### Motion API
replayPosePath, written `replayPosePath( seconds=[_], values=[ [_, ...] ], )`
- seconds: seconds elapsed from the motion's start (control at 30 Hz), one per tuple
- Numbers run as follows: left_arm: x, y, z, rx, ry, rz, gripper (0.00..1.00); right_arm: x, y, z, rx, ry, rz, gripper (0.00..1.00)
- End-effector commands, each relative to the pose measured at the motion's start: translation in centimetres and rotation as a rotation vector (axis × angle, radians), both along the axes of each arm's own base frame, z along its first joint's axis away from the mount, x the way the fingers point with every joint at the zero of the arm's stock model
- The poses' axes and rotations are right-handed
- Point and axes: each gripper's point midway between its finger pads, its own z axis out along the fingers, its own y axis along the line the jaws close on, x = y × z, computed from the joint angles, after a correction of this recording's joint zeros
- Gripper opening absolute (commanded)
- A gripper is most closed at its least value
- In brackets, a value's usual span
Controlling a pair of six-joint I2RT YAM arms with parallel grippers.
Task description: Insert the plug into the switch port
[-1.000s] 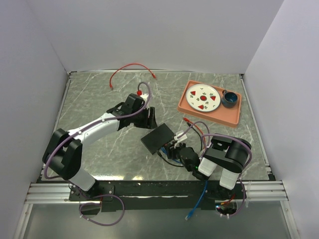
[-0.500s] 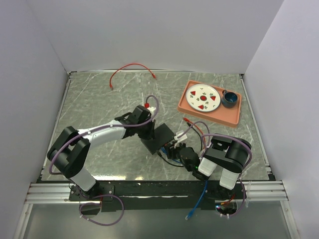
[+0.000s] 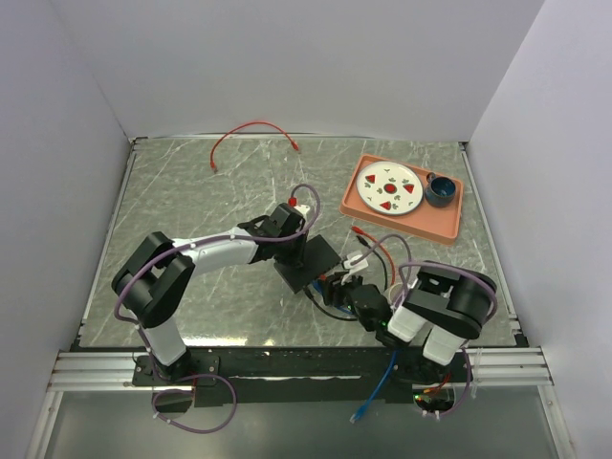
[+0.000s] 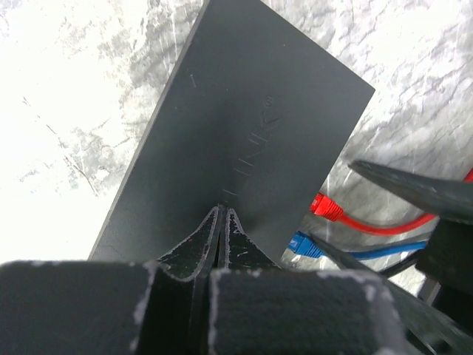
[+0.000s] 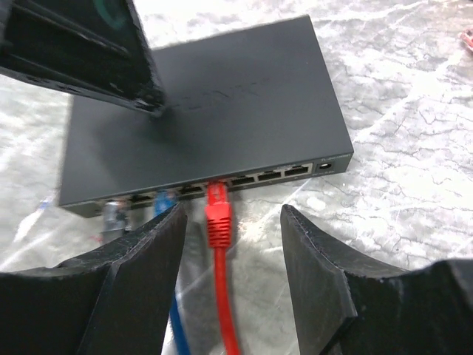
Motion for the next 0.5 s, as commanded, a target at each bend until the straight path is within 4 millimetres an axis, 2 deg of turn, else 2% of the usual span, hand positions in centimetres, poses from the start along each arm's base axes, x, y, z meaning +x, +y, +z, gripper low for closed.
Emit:
replayPosePath(
  seconds=[0.0, 0.17, 0.3, 0.37, 0.4, 0.47],
  values=[
    [-2.2, 3.3, -5.9, 0.178, 0.110, 0.047, 0.01, -0.1, 0.7, 3.4, 0.143, -0.034, 0.007, 0.62],
    [-2.1, 3.3, -6.0, 0.180, 0.113, 0.063, 0.01, -0.7, 0.5, 3.7, 0.132, -0.014, 0.029, 0.64],
    [-1.5, 2.9, -4.8, 0.153, 0.081, 0.066, 0.01, -0.4, 0.2, 5.5, 0.137, -0.060, 0.016, 0.65],
    [-0.7, 2.4, -3.5, 0.129, 0.055, 0.067, 0.01, -0.2, 0.1, 6.0, 0.128, -0.071, 0.008, 0.65],
    [-0.3, 2.0, -2.1, 0.108, 0.031, 0.067, 0.02, -0.1, 0.1, 6.7, 0.131, -0.086, 0.006, 0.66],
    [1.2, 1.3, 0.8, 0.058, -0.027, 0.071, 0.03, 0.2, 0.1, 6.9, 0.102, -0.078, 0.000, 0.66]
  ],
)
